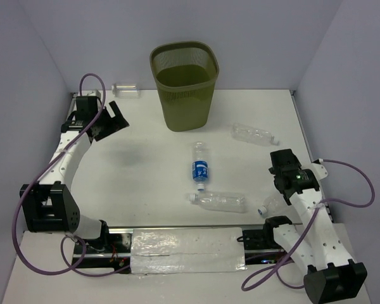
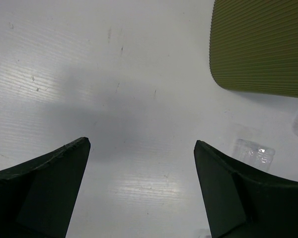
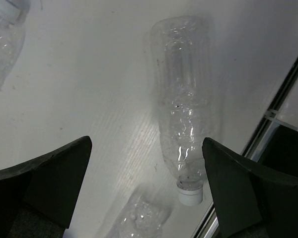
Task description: Put the plastic bottles in the bin
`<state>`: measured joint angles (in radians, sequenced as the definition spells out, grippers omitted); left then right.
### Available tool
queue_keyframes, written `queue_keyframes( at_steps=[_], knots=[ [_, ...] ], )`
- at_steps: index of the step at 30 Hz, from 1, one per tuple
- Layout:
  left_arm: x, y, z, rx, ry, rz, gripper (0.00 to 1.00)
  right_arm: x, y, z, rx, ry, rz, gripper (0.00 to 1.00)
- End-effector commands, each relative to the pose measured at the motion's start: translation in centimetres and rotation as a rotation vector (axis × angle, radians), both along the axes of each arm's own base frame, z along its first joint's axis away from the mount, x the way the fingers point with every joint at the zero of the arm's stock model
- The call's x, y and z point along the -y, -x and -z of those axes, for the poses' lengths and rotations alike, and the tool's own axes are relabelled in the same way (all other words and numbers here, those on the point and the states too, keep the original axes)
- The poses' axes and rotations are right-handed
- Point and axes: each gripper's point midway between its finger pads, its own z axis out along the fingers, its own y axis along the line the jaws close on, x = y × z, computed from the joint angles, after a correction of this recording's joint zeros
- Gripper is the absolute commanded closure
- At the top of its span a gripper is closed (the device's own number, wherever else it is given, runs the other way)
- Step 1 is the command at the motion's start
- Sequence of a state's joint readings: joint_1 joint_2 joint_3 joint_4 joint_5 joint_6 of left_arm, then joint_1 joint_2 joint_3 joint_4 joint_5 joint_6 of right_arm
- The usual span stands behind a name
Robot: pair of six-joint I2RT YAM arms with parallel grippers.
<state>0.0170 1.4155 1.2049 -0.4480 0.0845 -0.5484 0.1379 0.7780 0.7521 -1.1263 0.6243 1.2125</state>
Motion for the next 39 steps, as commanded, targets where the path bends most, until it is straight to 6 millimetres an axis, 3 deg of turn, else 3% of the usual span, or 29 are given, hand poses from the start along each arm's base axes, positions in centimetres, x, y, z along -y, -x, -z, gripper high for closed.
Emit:
queue_keyframes(
  at_steps=[1,5,9,12,18,30,35,39],
  knots=[
    [0.2,-1.0,-1.7,0.046,-0.005,0.029,0.01,1.5,0.5,-0.7,-0.012,0.044,0.087,0.00],
    [0.4,-0.9,-0.8,0.026,0.000,0.031,0.01,1.6,0.7,0.1,-0.028,0.024,0.111,0.00],
    [0.1,-1.0,-0.2,0.010,-0.014,0.028,0.01,1.8,2.0,2.8,-0.091,-0.016,0.177,0.00],
    [-1.1,-1.4,0.2,-0.027,-0.065,-0.020,0.01,0.8,1.3,4.3,-0.074,-0.085,0.163,0.00],
    [-0.7,-1.5,0.3,-0.025,-0.050,-0.005,0.01,0.8,0.8,5.5,-0.099,-0.088,0.153,0.00],
    [-0.6,-1.5,1.1,-0.054,-0.043,-0.002,0.01,-0.7,0.3,9.8,-0.155,-0.154,0.099,0.02],
    [-0.8,-1.3,1.2,-0.059,-0.048,-0.007,0.01,-1.0,-0.3,10.8,-0.146,-0.165,0.074,0.15],
    [-1.0,-1.2,1.3,-0.064,-0.054,-0.017,0.00,-1.2,-0.8,10.7,-0.125,-0.170,0.048,0.46]
  ],
)
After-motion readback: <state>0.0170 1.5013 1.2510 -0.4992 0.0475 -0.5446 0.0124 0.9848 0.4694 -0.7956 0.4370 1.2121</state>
